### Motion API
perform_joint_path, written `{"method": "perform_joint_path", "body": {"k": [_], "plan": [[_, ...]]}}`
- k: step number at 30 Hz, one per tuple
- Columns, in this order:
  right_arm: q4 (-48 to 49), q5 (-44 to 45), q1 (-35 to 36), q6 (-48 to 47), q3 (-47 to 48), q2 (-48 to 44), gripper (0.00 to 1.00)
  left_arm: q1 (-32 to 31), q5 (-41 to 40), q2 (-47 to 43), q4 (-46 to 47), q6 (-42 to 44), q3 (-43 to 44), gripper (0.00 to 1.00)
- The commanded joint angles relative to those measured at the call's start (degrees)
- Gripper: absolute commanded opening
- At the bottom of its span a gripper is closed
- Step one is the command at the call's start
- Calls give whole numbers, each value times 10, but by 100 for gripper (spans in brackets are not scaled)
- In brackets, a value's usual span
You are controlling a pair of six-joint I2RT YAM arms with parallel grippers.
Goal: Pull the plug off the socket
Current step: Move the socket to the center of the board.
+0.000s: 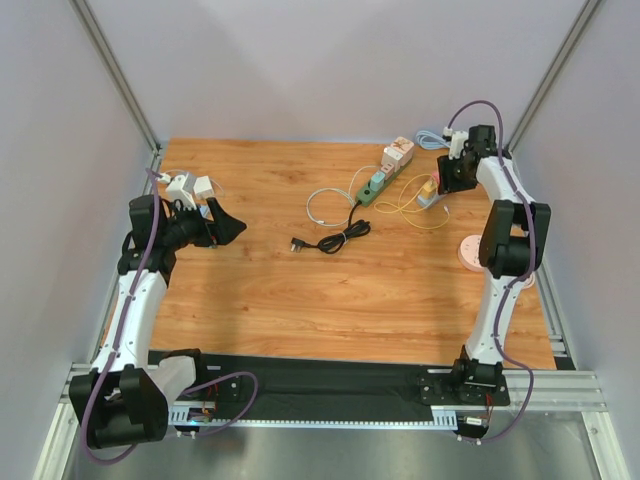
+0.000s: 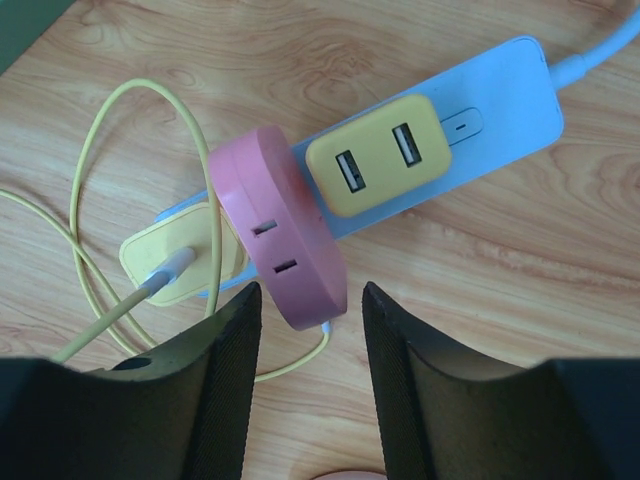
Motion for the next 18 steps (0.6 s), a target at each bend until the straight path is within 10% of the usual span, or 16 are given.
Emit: {"method": "perform_joint_path", "body": {"k": [1, 12, 18], "plan": [[23, -1, 6, -18, 30, 11, 45, 3, 16, 3, -3, 4, 3, 100], [63, -7, 11, -61, -45, -18, 5, -7, 75, -3, 52, -13, -10, 99], [101, -27, 11, -85, -183, -102, 0, -42, 81, -15, 54, 4, -12, 99]]}}
